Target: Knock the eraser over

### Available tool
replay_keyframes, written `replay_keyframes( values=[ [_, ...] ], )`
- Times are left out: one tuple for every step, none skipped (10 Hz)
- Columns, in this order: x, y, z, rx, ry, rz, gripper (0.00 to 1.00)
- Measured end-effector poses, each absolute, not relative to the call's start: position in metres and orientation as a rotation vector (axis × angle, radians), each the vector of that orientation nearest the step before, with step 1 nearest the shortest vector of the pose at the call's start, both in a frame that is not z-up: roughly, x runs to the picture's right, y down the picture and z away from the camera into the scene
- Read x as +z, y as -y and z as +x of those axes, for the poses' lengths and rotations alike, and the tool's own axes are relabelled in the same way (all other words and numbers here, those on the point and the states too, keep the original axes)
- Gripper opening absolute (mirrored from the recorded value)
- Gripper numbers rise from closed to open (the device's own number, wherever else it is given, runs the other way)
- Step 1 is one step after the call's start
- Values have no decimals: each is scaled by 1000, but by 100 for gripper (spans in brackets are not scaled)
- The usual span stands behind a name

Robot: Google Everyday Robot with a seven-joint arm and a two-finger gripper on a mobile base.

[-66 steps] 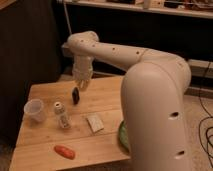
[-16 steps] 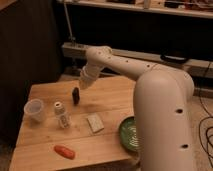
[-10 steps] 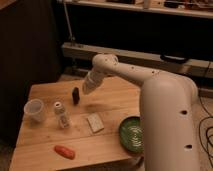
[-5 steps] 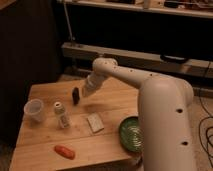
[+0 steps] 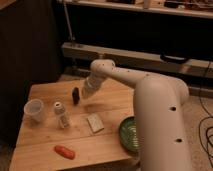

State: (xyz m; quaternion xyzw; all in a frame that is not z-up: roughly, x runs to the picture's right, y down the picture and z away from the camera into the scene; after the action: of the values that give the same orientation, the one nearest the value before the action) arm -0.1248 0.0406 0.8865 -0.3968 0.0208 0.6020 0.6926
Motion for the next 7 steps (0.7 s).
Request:
replay_keyframes(
  values=[
    [890,-43,-124,1340,-59,-882,2],
    [894,-46,-124,1331,-76,-879,2],
    [898,-50,-128,1325,-84,-884,2],
    [900,-52,-131,1322,-88,-891,2],
    [903,-54,-132,1319,-91,-896,2],
    [905,-55,-133,1319,-92,-899,2],
    [907,-56,-134,1318,-92,-901,2]
  ],
)
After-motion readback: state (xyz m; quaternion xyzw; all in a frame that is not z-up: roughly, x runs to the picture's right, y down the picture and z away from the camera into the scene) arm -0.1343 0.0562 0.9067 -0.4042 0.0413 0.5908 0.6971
